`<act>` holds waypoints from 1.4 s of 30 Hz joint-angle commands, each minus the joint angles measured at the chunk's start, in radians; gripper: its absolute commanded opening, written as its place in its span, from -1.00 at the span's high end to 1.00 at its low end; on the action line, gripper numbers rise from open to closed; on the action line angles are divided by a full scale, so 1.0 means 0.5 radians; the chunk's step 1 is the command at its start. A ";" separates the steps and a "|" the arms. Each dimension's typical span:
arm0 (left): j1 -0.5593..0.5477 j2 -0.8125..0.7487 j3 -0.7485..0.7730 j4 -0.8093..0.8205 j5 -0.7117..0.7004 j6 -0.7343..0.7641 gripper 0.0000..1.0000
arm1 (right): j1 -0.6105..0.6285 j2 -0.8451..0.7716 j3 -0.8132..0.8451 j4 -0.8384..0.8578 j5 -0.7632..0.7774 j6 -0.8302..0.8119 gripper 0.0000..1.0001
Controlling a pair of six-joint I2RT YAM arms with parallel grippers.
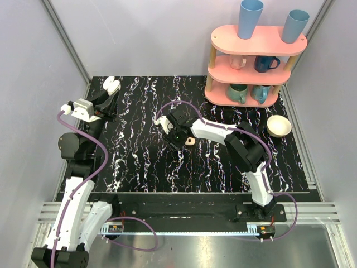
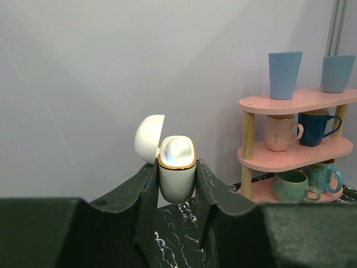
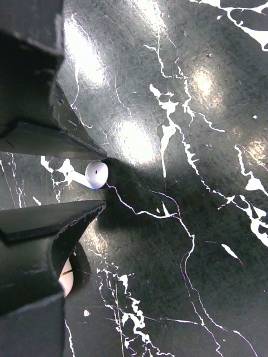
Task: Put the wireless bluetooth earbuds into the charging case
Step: Pick up the right earbud from the center of the board.
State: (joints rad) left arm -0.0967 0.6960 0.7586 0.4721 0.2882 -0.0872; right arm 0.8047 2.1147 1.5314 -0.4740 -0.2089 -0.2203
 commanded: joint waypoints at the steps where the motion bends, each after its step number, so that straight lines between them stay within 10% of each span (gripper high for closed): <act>1: 0.006 -0.002 0.005 0.108 0.034 -0.013 1.00 | 0.007 0.011 0.036 0.025 0.016 0.002 0.15; 20: 0.006 -0.002 -0.005 0.105 0.034 -0.022 1.00 | 0.007 -0.041 0.067 0.040 0.095 0.100 0.58; 42: -0.021 0.111 0.066 0.108 0.196 -0.163 1.00 | 0.010 -1.308 -0.434 1.371 0.967 0.358 0.71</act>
State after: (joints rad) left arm -0.0971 0.7429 0.7586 0.4698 0.3313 -0.1329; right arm 0.8047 1.5475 1.3449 -0.0109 0.1730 -0.0536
